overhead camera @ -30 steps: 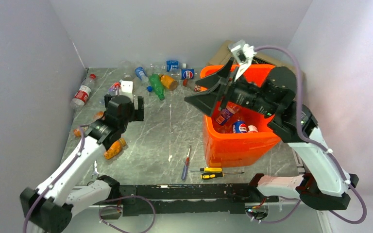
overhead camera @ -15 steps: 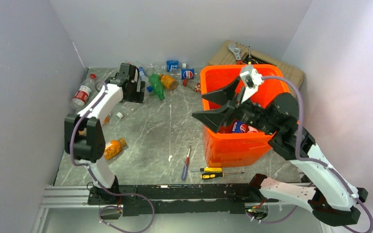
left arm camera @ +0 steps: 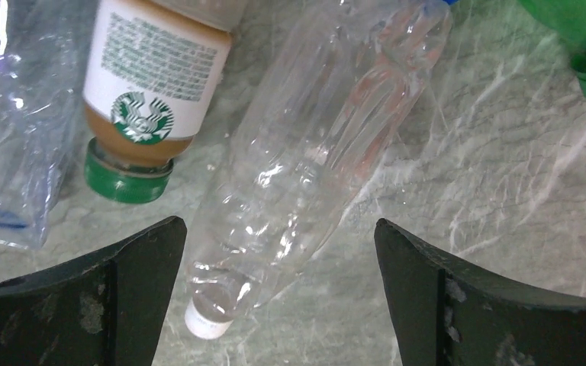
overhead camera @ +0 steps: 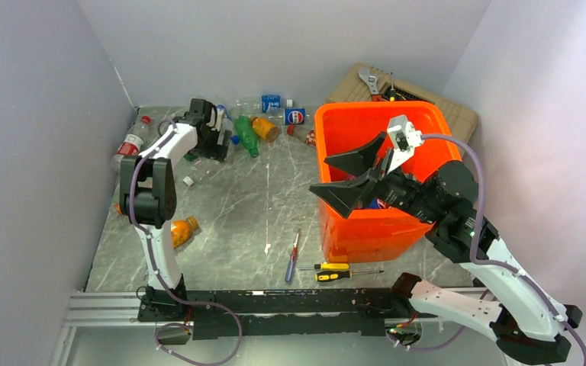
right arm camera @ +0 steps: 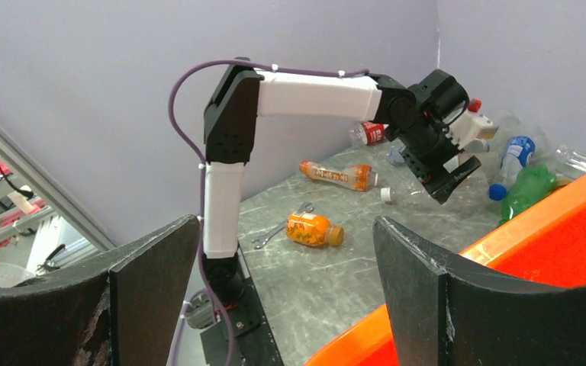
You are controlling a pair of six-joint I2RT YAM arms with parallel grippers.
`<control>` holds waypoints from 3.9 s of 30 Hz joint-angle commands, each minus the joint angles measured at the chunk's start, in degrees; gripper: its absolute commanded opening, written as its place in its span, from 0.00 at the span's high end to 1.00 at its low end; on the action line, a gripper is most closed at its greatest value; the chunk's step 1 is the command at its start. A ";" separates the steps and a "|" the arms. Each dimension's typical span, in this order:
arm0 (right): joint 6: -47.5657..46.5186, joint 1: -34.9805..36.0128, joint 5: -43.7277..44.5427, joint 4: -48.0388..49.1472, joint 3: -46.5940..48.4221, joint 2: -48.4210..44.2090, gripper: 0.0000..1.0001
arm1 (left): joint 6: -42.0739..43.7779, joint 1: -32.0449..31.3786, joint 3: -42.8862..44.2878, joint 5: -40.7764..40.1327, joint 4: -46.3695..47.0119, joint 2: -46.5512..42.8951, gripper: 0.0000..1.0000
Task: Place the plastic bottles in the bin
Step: Pick up the plastic bottle at the center of the board, then place the plastic bottle in the trash bin.
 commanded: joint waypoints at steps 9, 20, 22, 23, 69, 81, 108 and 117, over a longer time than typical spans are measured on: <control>-2.89 0.27 3.08 -0.77 0.41 -3.30 0.12 | 0.76 -0.61 0.49 0.78 2.96 6.04 0.02; -3.95 0.27 4.06 -0.72 1.13 -2.49 0.11 | -1.66 -3.11 -5.65 3.35 6.60 0.69 0.28; -3.95 0.27 4.14 -0.57 1.34 -2.37 0.11 | -1.27 -3.37 -6.41 4.09 7.31 -0.43 0.37; -4.03 0.28 4.29 -0.74 1.64 -2.30 0.11 | -1.17 -3.49 -6.66 4.05 7.37 -0.88 0.41; -5.75 7.14 -0.51 -1.08 27.64 32.76 0.02 | -40.73 -7.58 -58.00 63.69 72.67 -75.85 0.65; -6.86 9.76 1.45 -7.44 31.50 37.33 0.13 | -38.08 -8.88 -57.35 62.40 68.28 -77.25 0.66; -6.66 10.11 2.86 -11.62 30.40 35.87 0.90 | -35.11 -9.47 -56.76 58.71 62.31 -79.21 0.10; -13.96 10.11 13.92 -20.63 51.67 35.57 1.00 | -33.27 -9.50 -56.27 52.73 57.22 -81.22 0.01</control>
